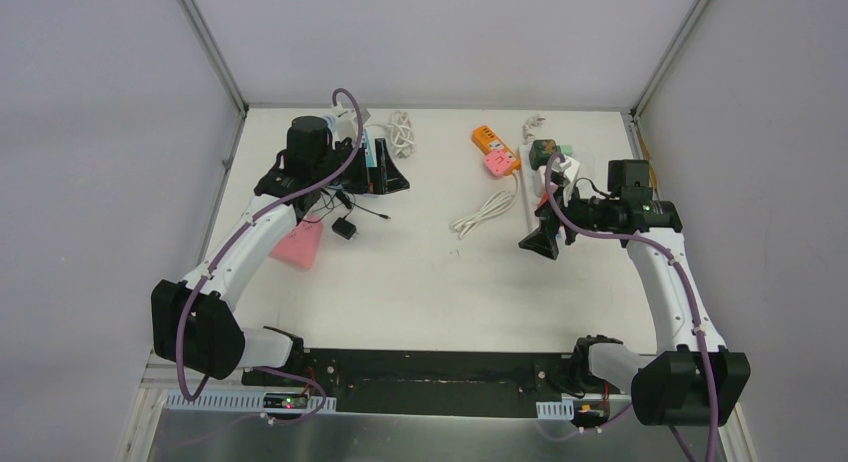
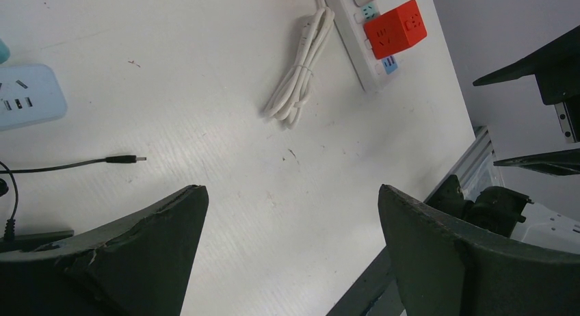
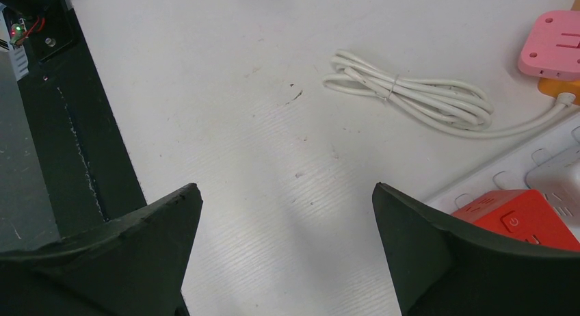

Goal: Pull the plug off the socket
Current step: Move the socket to the center of the board.

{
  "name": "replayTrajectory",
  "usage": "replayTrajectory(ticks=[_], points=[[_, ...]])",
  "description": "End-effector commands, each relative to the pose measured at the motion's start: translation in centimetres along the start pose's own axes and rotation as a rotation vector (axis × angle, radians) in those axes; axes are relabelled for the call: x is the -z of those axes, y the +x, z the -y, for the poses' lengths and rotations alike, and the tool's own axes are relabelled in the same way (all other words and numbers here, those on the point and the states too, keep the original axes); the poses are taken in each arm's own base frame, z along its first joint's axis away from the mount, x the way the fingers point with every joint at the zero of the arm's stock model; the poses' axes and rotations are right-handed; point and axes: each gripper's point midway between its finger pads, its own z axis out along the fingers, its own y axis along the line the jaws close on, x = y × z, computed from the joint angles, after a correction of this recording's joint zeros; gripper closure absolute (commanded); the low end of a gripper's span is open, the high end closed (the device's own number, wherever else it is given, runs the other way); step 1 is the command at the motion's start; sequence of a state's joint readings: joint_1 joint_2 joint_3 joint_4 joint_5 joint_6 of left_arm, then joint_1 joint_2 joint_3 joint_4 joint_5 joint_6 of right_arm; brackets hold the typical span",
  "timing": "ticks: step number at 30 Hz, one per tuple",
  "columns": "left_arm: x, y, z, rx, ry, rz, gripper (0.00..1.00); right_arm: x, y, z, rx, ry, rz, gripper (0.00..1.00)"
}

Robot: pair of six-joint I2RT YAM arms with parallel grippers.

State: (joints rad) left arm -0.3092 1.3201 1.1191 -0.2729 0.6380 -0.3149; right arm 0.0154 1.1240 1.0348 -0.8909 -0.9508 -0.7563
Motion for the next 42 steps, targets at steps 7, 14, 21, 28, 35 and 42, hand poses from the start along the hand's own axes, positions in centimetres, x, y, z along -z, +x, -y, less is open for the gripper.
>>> replayTrajectory(ticks=[7, 14, 21, 28, 35, 42], points=[[0.2, -1.1, 1.5, -0.056, 0.035, 0.021, 0.01, 0.0, -0.6, 0.7, 0.006, 0.021, 0.025, 0.0], [0.1, -0.9, 1.4, -0.055, 0.033, 0.017, 0.01, 0.0, -0.6, 0.9, 0.0, 0.034, 0.022, 0.0], [0.1, -0.9, 1.4, -0.056, 0.033, 0.015, 0.01, -0.1, -0.4, 1.4, -0.014, 0.048, 0.015, 0.0], [0.1, -0.8, 1.3, -0.057, 0.032, 0.013, 0.01, -0.1, -0.3, 1.7, -0.021, 0.061, 0.011, 0.0], [0.1, -0.8, 1.4, -0.06, 0.029, 0.01, 0.01, -0.1, -0.2, 1.9, -0.025, 0.07, 0.009, 0.0], [0.1, -0.7, 1.3, -0.063, 0.026, 0.006, 0.01, -0.1, -0.1, 2.0, -0.028, 0.075, 0.008, 0.0]])
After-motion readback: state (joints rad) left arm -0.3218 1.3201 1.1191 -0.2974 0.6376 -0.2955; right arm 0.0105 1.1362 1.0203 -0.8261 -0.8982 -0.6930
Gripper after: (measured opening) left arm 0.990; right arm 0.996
